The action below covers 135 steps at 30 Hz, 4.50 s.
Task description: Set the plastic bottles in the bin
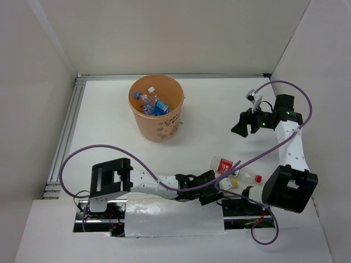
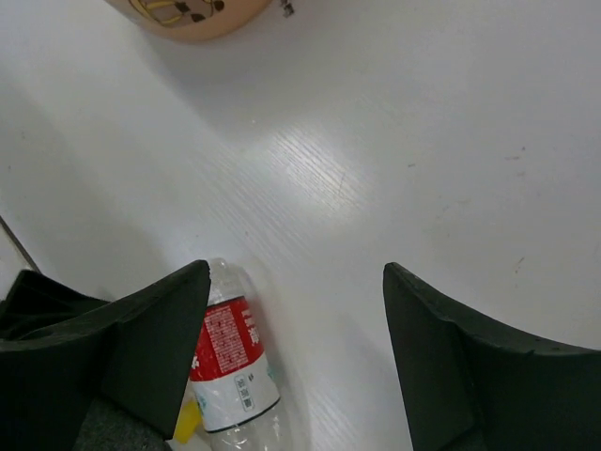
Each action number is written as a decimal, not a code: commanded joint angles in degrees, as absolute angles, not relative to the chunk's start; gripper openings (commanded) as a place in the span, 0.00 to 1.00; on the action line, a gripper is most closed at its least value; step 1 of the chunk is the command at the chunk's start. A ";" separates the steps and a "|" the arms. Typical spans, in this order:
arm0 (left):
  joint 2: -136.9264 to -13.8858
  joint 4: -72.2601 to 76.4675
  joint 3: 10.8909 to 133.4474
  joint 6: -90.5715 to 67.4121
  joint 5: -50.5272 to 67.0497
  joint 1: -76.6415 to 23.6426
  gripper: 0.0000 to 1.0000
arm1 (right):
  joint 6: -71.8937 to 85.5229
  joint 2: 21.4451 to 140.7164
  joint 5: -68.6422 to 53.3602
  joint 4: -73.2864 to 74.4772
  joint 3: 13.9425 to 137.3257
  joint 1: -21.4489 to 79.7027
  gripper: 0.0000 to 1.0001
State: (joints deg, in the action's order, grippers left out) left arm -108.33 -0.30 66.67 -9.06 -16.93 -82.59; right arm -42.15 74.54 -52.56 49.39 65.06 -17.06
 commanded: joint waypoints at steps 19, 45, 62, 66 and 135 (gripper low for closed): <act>-61.45 -12.40 64.34 -18.02 -47.11 -65.35 0.00 | -52.11 69.26 -52.21 51.67 54.94 -24.52 1.00; -70.58 -20.48 76.03 -24.61 -29.71 -38.58 1.00 | -48.34 65.82 -32.09 41.57 46.41 -0.79 1.00; -47.66 -23.99 52.43 -33.30 -26.02 -52.20 1.00 | -51.94 67.32 -22.42 44.03 39.03 9.57 0.97; -44.48 -25.13 44.84 -42.68 -26.89 -57.82 1.00 | -54.05 68.82 -18.81 41.84 35.25 11.07 0.89; -55.80 -16.27 40.86 -50.02 -29.36 -71.54 1.00 | -8.35 60.58 -2.73 28.30 62.35 8.35 1.00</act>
State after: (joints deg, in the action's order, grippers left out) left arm -55.07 -18.85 37.98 -52.53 -28.75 -71.20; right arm -10.04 67.55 -10.26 29.10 70.28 9.82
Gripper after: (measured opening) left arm 0.995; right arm 0.999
